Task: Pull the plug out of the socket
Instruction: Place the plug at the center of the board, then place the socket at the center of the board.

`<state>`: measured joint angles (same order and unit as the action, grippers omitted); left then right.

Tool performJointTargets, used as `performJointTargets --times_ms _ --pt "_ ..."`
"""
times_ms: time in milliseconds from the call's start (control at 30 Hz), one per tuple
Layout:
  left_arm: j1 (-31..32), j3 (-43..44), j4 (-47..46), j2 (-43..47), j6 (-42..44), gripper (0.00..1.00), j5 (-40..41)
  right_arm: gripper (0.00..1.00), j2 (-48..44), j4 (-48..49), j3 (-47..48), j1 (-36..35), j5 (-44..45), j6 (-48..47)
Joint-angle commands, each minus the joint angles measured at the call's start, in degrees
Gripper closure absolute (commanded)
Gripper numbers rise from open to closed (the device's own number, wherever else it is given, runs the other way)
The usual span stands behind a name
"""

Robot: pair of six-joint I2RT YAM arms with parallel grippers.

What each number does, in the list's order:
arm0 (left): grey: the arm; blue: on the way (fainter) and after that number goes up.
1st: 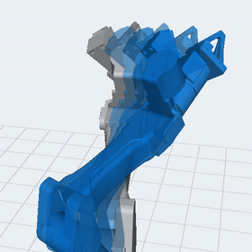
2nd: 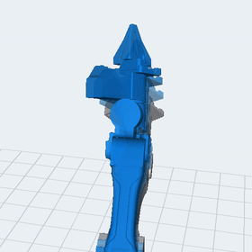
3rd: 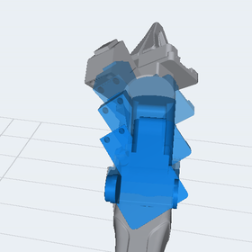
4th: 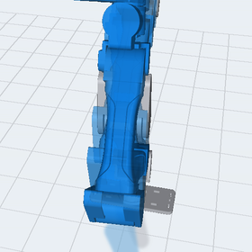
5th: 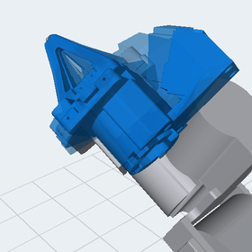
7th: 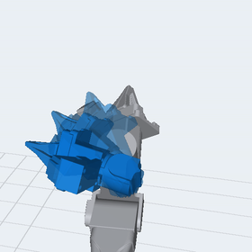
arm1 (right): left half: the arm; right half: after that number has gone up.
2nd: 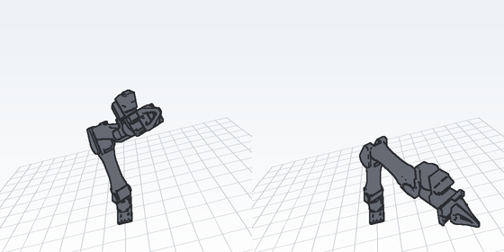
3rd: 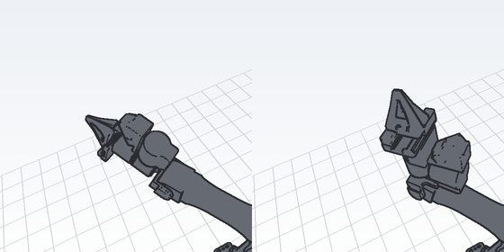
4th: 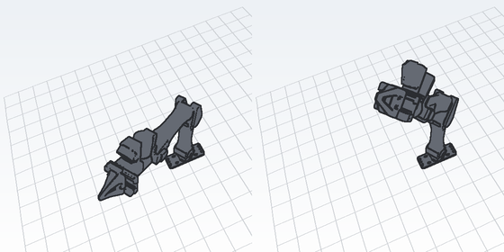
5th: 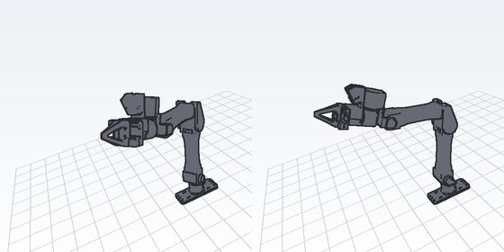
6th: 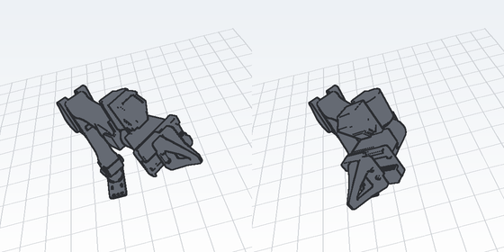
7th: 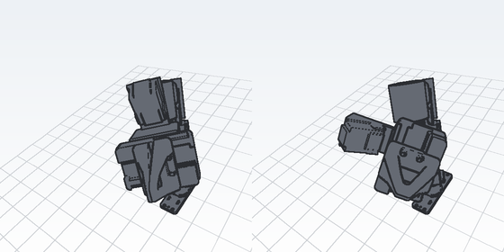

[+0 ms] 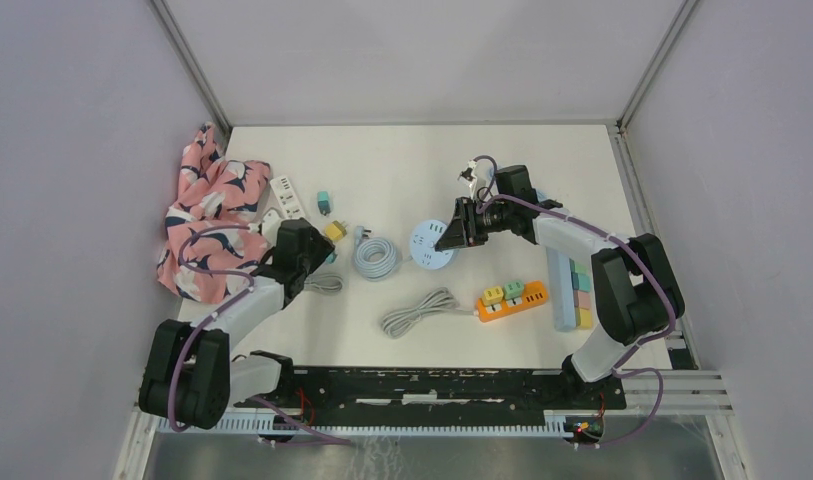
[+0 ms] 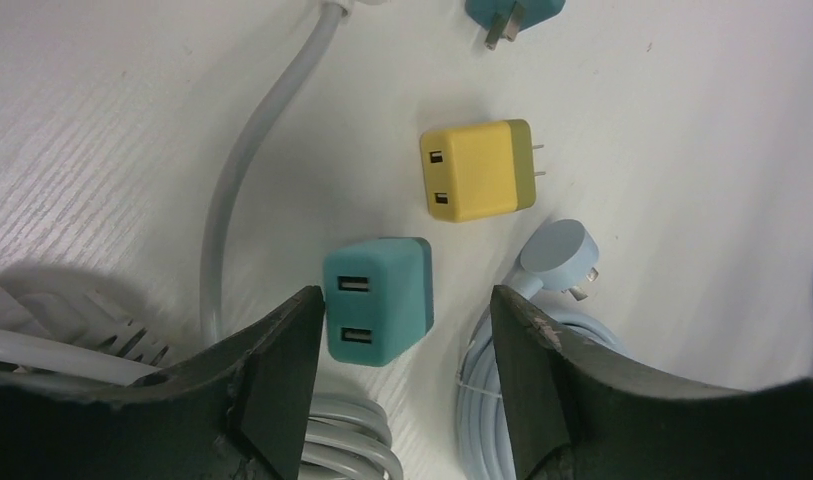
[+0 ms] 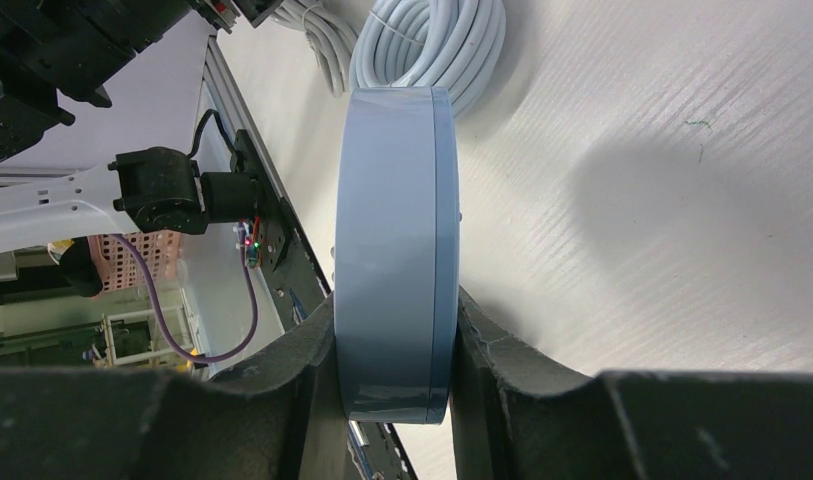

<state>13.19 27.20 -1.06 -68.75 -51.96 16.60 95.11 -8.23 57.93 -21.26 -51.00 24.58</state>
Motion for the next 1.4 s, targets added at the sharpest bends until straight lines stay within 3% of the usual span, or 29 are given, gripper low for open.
performJointTargets --times_ms 0,133,333,500,667,967,1367 --pt "-0.4 3.0 0.2 0.2 -1.2 0.26 1.4 1.0 -1.3 4.4 2.3 0.2 -5.8 0.1" --pt "-0.4 4.8 1.3 1.3 0.5 0.17 -1.5 1.0 -1.4 4.4 2.4 0.2 -6.0 0.1" --pt "-0.4 5.9 1.0 7.1 7.8 0.14 -11.9 1.0 -1.5 4.4 2.5 0.2 -6.5 0.1" --pt "-0.3 -3.3 -21.3 12.9 11.6 0.1 -36.4 1.0 -1.2 4.7 2.7 0.2 -8.0 0.1" --pt "1.8 -6.8 -41.0 8.2 6.1 0.08 -51.8 0.99 -1.4 4.5 3.2 0.3 -10.5 -0.9" --pt "7.7 -1.5 -48.5 -3.4 6.4 0.09 -57.9 0.93 -2.5 4.3 3.5 0.3 -14.1 -3.7" --pt "11.8 -2.2 -55.8 -6.0 6.3 0.09 -61.3 0.93 -3.1 3.1 3.9 0.0 -16.2 -6.0"
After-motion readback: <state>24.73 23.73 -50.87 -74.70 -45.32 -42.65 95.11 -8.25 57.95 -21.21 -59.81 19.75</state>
